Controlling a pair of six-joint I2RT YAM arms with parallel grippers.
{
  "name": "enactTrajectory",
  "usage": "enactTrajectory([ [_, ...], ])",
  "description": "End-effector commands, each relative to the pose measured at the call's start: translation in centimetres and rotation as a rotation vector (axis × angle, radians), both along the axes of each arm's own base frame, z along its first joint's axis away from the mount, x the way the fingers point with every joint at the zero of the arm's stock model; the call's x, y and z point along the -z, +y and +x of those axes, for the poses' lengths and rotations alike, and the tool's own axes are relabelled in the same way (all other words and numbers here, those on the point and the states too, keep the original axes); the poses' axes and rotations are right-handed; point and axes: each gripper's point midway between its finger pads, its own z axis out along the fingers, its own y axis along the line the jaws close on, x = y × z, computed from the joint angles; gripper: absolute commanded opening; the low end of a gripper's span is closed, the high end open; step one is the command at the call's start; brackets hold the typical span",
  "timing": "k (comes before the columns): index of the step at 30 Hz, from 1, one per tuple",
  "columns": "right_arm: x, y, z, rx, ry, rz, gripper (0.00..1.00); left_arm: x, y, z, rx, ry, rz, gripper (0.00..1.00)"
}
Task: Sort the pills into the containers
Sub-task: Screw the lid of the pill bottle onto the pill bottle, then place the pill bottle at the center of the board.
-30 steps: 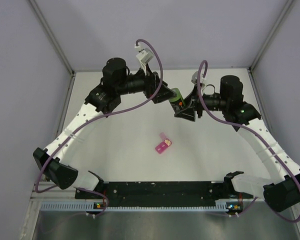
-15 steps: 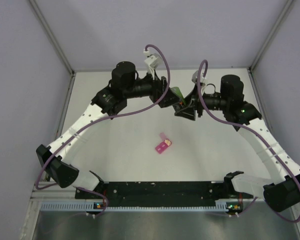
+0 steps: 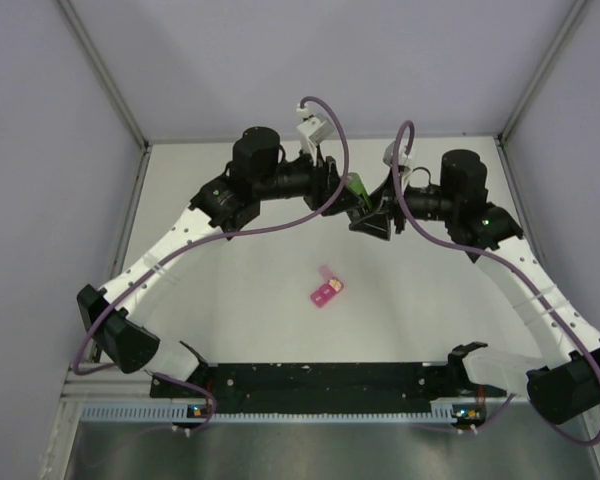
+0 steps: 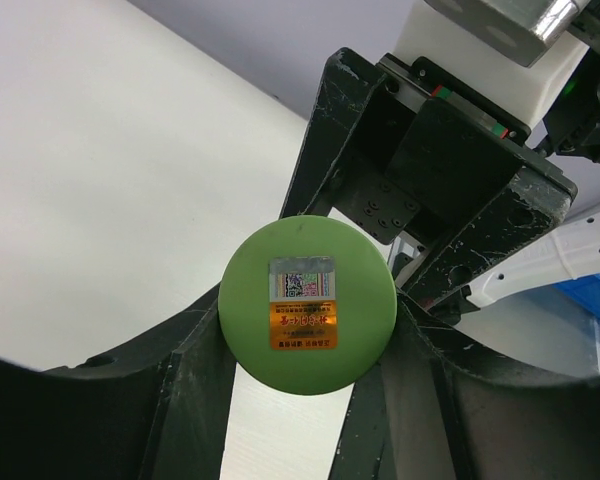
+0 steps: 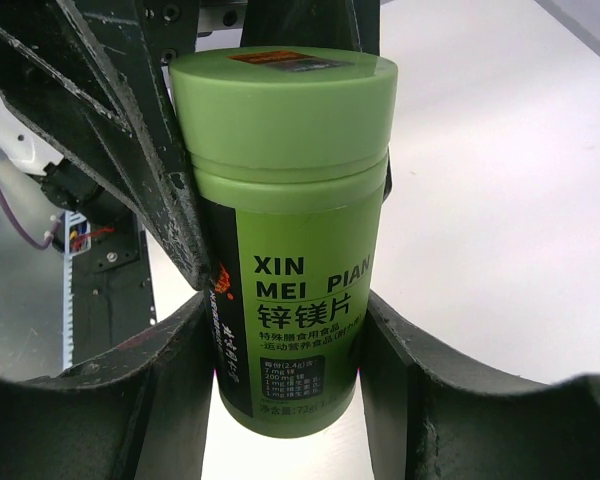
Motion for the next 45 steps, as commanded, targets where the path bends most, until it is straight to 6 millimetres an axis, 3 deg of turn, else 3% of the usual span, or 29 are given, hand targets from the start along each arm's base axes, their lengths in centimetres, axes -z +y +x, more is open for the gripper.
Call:
enactTrajectory([
  [1, -2.5, 0.0, -0.7, -0.014, -0.099, 0.038, 0.18, -0.8, 0.0, -0.1, 0.018, -0.058, -0.018, 0.0],
  [3, -2.4, -0.1, -0.7, -0.006, -0.103, 0.034, 0.29, -0.9, 0.2, -0.1, 0.013, -0.065, -0.017, 0.0],
  [4, -2.4, -0.1, -0.7, -0.005, -0.103, 0.031, 0.43, -1.1, 0.3, 0.1, 0.007, -0.067, -0.02, 0.0],
  [10, -1.6, -0.3, -0.4, 0.01, -0.097, 0.009, 0.95, -2.3, 2.3, 1.3, -0.051, -0.086, -0.035, 0.0],
  [11, -1.5, -0.3, -0.3, 0.014, -0.096, 0.005, 0.99, -2.4, 2.8, 1.6, -0.065, -0.089, -0.037, 0.0],
  [15, -1.0, -0.4, -0.2, 0.023, -0.099, -0.006, 0.99, -2.7, 5.0, 2.7, -0.126, -0.104, -0.032, 0.0],
  [18, -0.5, -0.6, 0.2, 0.042, -0.104, -0.023, 0.99, -1.7, 7.4, 4.3, -0.21, -0.137, 0.029, 0.0],
  [23, 1.3, -1.0, 1.2, 0.098, -0.125, -0.078, 0.99, 2.8, 13.8, 8.6, -0.482, -0.134, 0.151, 0.0],
  [26, 2.8, -0.9, 1.6, 0.117, -0.141, -0.126, 0.99, 5.6, 17.5, 10.1, -0.608, -0.177, 0.234, 0.0],
  [30, 4.8, -0.8, 2.1, 0.122, -0.156, -0.19, 0.99, 8.9, 20.7, 11.3, -0.705, -0.196, 0.307, 0.0],
  [38, 9.6, 0.0, 2.1, 0.103, -0.187, -0.301, 0.99, 14.8, 24.9, 13.6, -0.854, -0.212, 0.41, 0.0],
  [45, 13.2, 0.0, 2.5, 0.105, -0.177, -0.359, 0.99, 18.9, 25.5, 14.9, -0.885, -0.178, 0.436, 0.0],
])
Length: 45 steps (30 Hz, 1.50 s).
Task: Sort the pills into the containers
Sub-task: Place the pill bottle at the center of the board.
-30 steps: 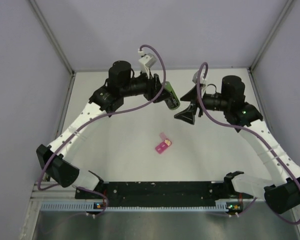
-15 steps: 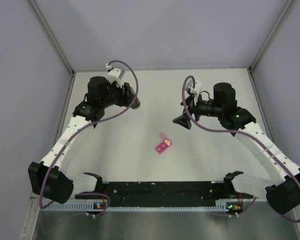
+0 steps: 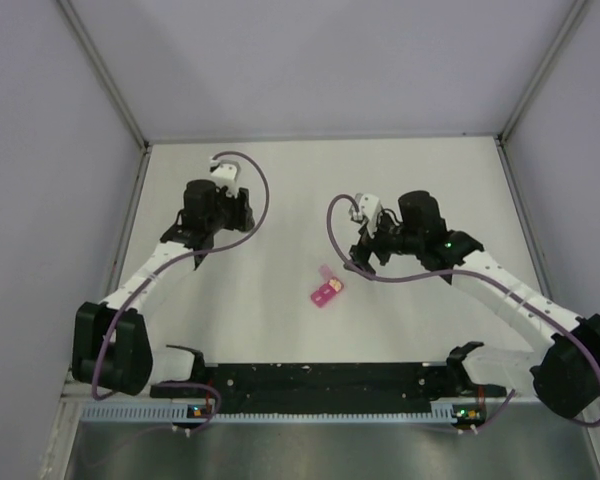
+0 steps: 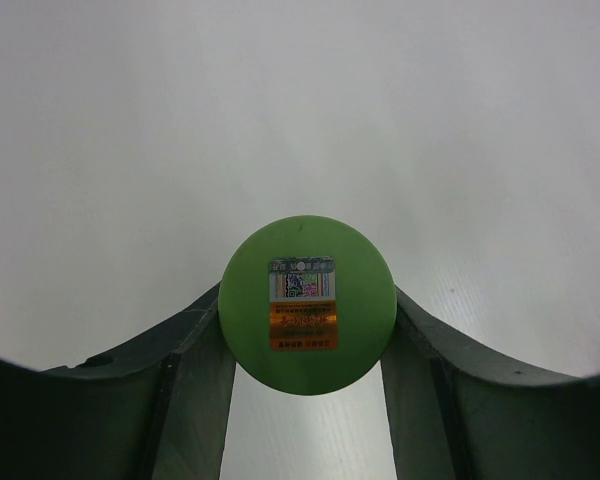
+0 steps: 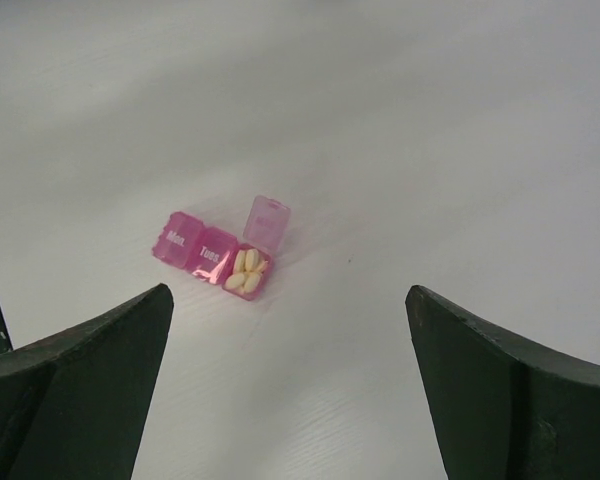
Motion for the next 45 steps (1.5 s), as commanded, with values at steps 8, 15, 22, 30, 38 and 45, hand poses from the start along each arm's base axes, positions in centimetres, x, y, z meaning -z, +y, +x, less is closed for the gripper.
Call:
enactTrajectory([
  [8, 3.7, 1.9, 0.8, -0.061, 0.021, -0.054, 0.99, 2.2, -0.4, 4.5, -0.054, -0.011, -0.029, 0.0],
  [15, 5.7, 2.3, 1.0, -0.073, 0.043, -0.065, 0.99, 4.0, -1.6, 6.2, -0.03, 0.047, -0.054, 0.0],
  [22, 7.6, 2.3, 1.0, -0.082, 0.066, -0.087, 0.99, 5.0, -2.8, 6.9, 0.001, 0.061, -0.092, 0.0],
  [30, 8.2, 2.4, 1.0, -0.084, 0.069, -0.09, 0.99, 5.3, -3.0, 6.7, 0.006, 0.075, -0.085, 0.16],
  [38, 8.3, 2.1, 1.0, -0.076, 0.059, -0.098, 0.99, 5.2, -3.2, 6.2, 0.008, 0.084, -0.074, 0.54],
  [45, 8.2, 2.0, 1.1, -0.068, 0.053, -0.1, 0.99, 4.6, -3.4, 5.6, 0.003, 0.075, -0.069, 0.76],
])
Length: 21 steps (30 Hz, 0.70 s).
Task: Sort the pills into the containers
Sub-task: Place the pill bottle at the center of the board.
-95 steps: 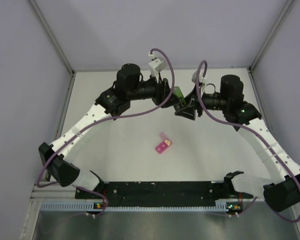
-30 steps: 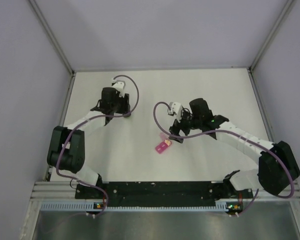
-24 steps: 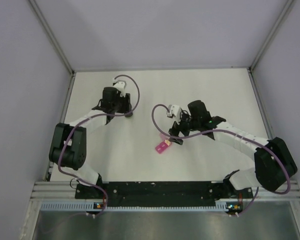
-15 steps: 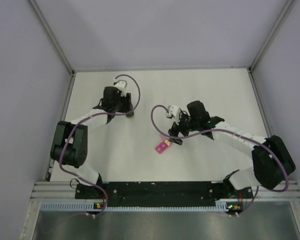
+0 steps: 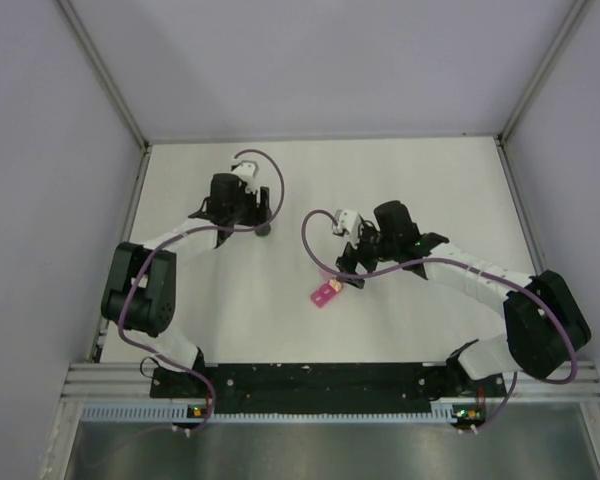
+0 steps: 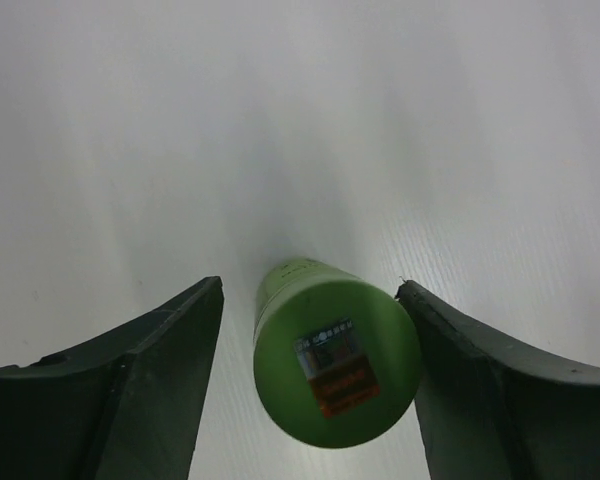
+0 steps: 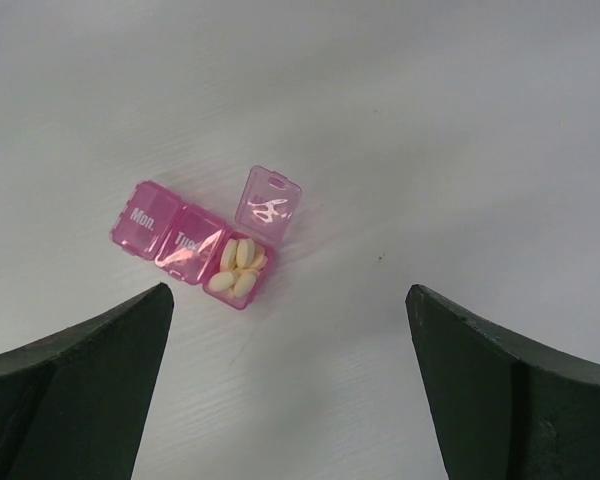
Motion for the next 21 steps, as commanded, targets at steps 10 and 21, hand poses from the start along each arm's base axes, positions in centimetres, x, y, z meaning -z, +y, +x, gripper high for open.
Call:
enactTrajectory([
  [10, -0.8, -0.1, 0.2, 0.009, -0.052, 0.005, 0.99, -7.2, 0.5, -0.7, 0.007, -0.181, 0.018, 0.99],
  [21, -1.9, -1.1, 2.1, 0.126, -0.058, 0.009, 0.99, -13.8, 1.8, -5.5, 0.034, -0.302, 0.02, 0.99],
])
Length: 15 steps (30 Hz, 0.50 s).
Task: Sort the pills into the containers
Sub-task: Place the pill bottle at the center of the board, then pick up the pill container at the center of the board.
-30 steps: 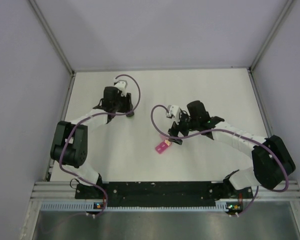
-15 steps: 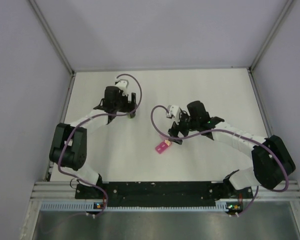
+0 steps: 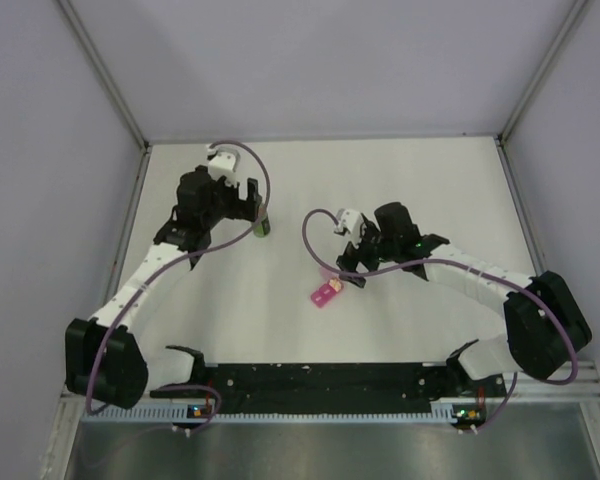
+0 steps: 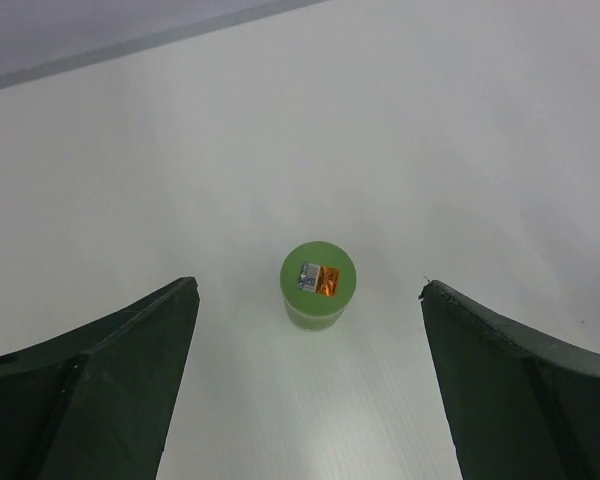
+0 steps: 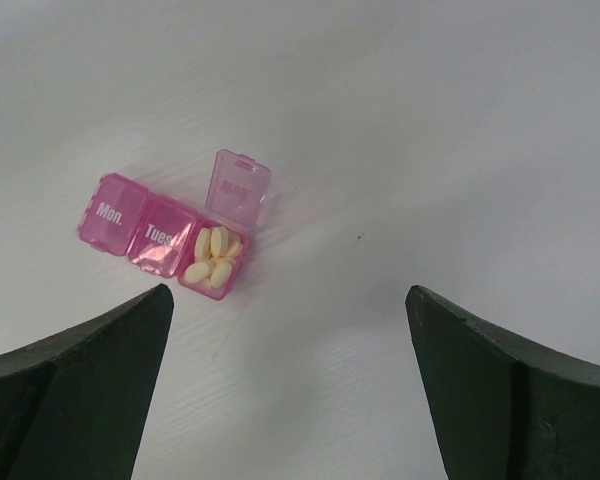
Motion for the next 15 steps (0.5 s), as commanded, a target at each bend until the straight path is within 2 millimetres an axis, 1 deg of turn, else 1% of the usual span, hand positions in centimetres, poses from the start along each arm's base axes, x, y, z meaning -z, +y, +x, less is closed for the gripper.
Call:
enactTrajectory([
  [1, -2.7, -0.4, 1.7, 0.08, -0.048, 0.05, 0.99, -2.0, 0.3, -2.2, 0.005, -0.039, -0.012, 0.99],
  [2, -3.0, -0.6, 2.1, 0.101, -0.047, 0.061, 0.99, -2.3, 0.3, -2.7, -0.004, -0.033, -0.05, 0.99],
  [4, -3.7, -1.3, 2.8, 0.154, -0.041, 0.088, 0.99, -3.0, 0.3, -3.6, -0.004, -0.045, -0.075, 0.99],
  [8, -5.1, -3.1, 4.1, 0.262, -0.028, 0.141, 0.99, -3.2, -0.6, -4.8, 0.08, -0.011, -0.059, 0.99],
  [10, -5.7, -3.9, 4.6, 0.302, -0.031, 0.155, 0.99, -3.2, -2.0, -5.8, 0.176, -0.006, -0.08, 0.99],
  [12, -6.3, -4.7, 4.8, 0.328, -0.036, 0.167, 0.99, -3.2, -3.3, -6.8, 0.262, 0.005, -0.108, 0.97],
  [15, -6.5, -5.7, 5.2, 0.37, -0.017, 0.169, 0.99, -2.4, -4.5, -7.7, 0.323, 0.049, -0.119, 0.98],
])
